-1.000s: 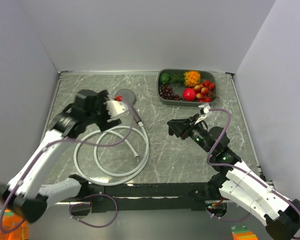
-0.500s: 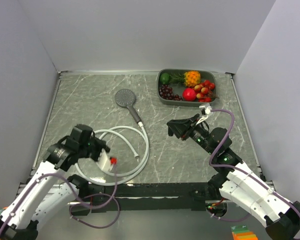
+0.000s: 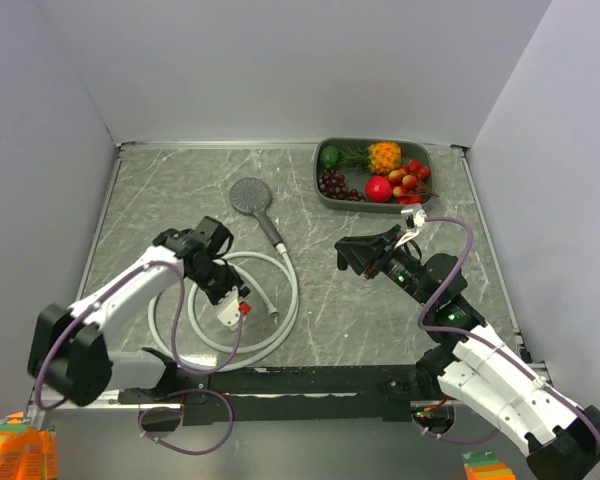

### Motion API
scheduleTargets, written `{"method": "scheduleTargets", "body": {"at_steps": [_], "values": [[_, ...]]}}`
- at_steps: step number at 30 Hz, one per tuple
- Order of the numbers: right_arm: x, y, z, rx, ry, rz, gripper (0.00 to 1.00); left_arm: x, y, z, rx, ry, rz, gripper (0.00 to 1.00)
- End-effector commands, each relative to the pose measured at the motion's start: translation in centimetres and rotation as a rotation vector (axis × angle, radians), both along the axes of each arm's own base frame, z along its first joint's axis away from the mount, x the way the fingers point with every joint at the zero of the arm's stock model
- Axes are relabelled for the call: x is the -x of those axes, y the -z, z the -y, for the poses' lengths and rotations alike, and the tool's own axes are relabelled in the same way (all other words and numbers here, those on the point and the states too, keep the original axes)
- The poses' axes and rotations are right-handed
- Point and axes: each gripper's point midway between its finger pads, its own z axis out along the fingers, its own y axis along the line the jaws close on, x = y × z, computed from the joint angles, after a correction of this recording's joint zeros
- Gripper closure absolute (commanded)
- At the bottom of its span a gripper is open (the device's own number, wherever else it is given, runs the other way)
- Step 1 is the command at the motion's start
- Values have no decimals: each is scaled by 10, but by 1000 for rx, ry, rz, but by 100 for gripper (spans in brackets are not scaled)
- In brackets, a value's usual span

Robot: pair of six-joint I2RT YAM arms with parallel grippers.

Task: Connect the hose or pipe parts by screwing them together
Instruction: Pick up the pipeline from the center of the board.

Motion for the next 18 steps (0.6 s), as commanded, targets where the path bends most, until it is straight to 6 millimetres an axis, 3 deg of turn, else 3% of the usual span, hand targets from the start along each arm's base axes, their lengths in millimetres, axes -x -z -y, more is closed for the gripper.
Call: {"method": "scheduleTargets", "body": {"at_steps": [1, 7, 12, 13, 18], "values": [[2, -28, -3, -68, -51, 77, 100, 11, 2, 23, 55, 146, -81, 60], [-3, -19, -1, -45, -37, 78, 100, 2, 19, 49, 55, 161, -164, 50], [-3, -23, -2, -26, -53, 85, 100, -4, 27, 73, 70, 181, -181, 42], [-2, -23, -1, -23, -55, 86, 100, -4, 32, 75, 62, 185, -195, 38], [-1, -21, 5, -29, -46, 83, 100, 1, 46, 73, 31, 250, -198, 39]]}}
